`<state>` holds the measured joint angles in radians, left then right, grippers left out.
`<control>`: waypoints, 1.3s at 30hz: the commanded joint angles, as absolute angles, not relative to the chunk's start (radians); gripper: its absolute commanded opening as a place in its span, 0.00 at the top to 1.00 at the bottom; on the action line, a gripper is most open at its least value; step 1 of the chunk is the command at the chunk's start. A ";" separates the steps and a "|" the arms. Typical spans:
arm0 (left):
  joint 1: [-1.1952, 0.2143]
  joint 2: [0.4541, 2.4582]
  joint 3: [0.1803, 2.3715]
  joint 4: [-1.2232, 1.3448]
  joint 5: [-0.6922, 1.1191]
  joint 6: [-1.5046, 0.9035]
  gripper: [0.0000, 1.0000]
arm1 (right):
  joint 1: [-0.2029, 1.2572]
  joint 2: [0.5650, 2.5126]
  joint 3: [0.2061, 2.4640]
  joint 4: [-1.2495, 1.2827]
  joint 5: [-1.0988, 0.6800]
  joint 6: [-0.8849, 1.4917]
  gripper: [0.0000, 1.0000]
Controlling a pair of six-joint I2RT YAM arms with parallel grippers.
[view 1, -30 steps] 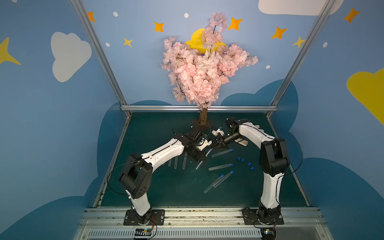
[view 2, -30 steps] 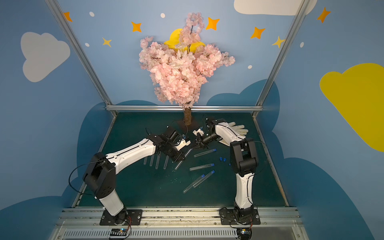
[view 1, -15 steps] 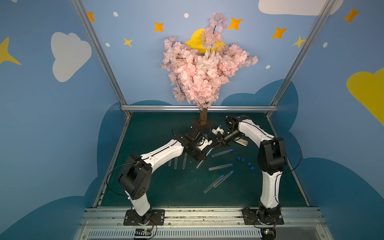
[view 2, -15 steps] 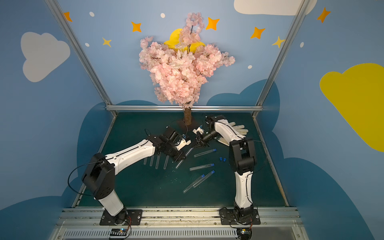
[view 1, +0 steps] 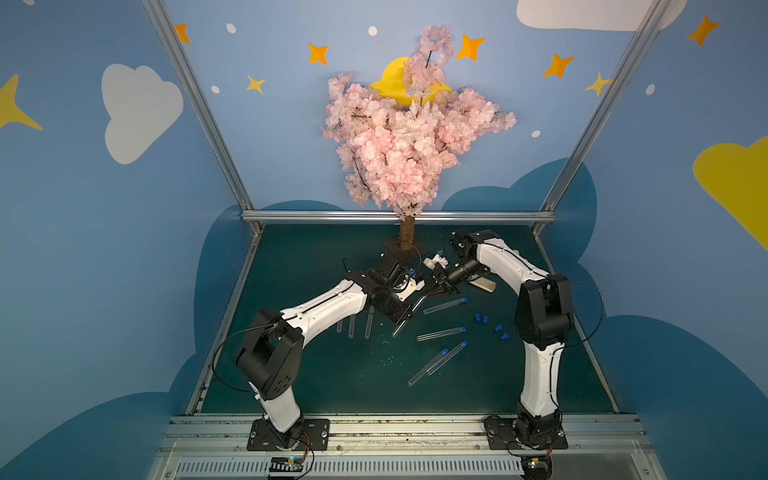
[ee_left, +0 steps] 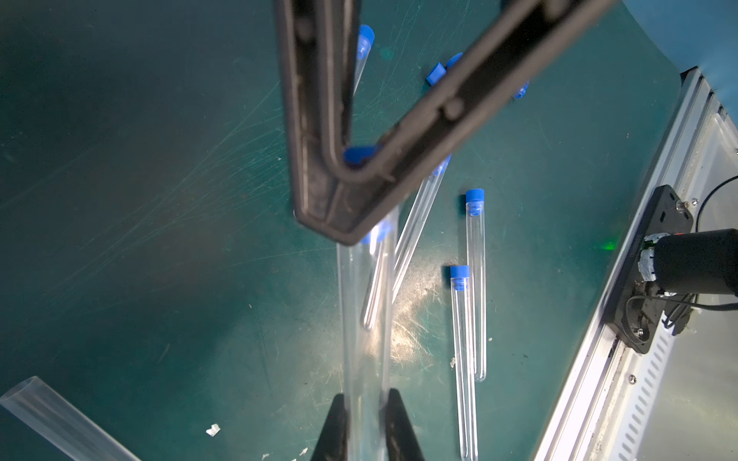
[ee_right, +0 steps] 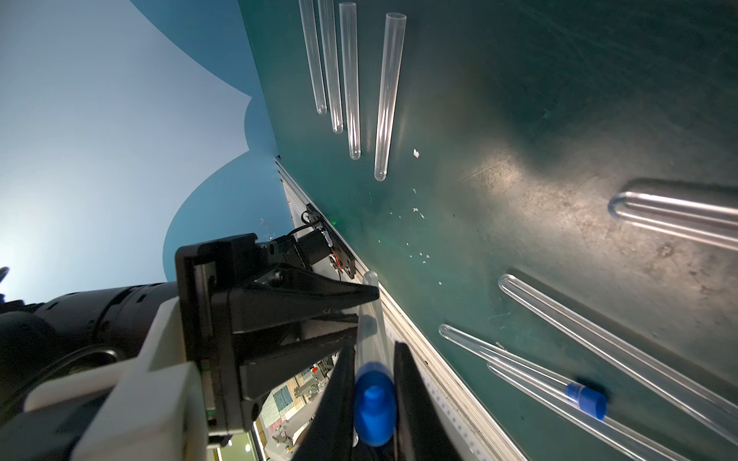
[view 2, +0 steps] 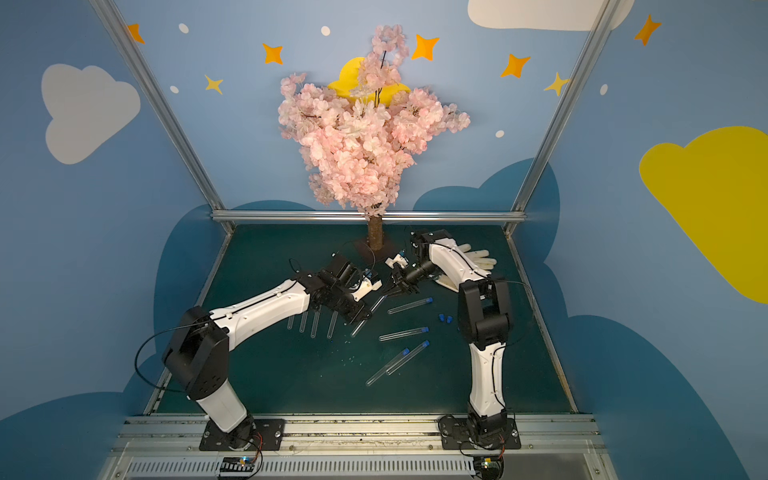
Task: Remove stoppers from test tubes
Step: Open the stopper on the test tube.
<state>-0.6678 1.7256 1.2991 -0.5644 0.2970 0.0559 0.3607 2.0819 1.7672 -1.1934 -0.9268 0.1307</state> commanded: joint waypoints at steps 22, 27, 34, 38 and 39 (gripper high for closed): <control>-0.658 1.723 1.261 -0.750 0.239 0.095 0.89 | 0.305 2.109 1.901 -1.279 -0.811 0.120 0.91; -0.658 1.729 1.260 -0.750 0.241 0.095 0.89 | 0.291 2.109 1.899 -1.250 -0.849 0.142 0.91; -0.658 1.734 1.267 -0.752 0.241 0.097 0.89 | 0.274 2.111 1.890 -1.238 -0.858 0.150 0.90; -0.658 1.741 1.272 -0.755 0.240 0.100 0.89 | 0.264 2.108 1.889 -1.221 -0.873 0.164 0.90; -0.658 1.743 1.273 -0.755 0.241 0.101 0.89 | 0.262 2.109 1.889 -1.219 -0.874 0.166 0.90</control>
<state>-0.6621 1.7325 1.2739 -0.6704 0.2504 0.0864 0.2749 2.1128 1.8645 -1.2392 -0.8749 0.1566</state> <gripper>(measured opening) 0.142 0.166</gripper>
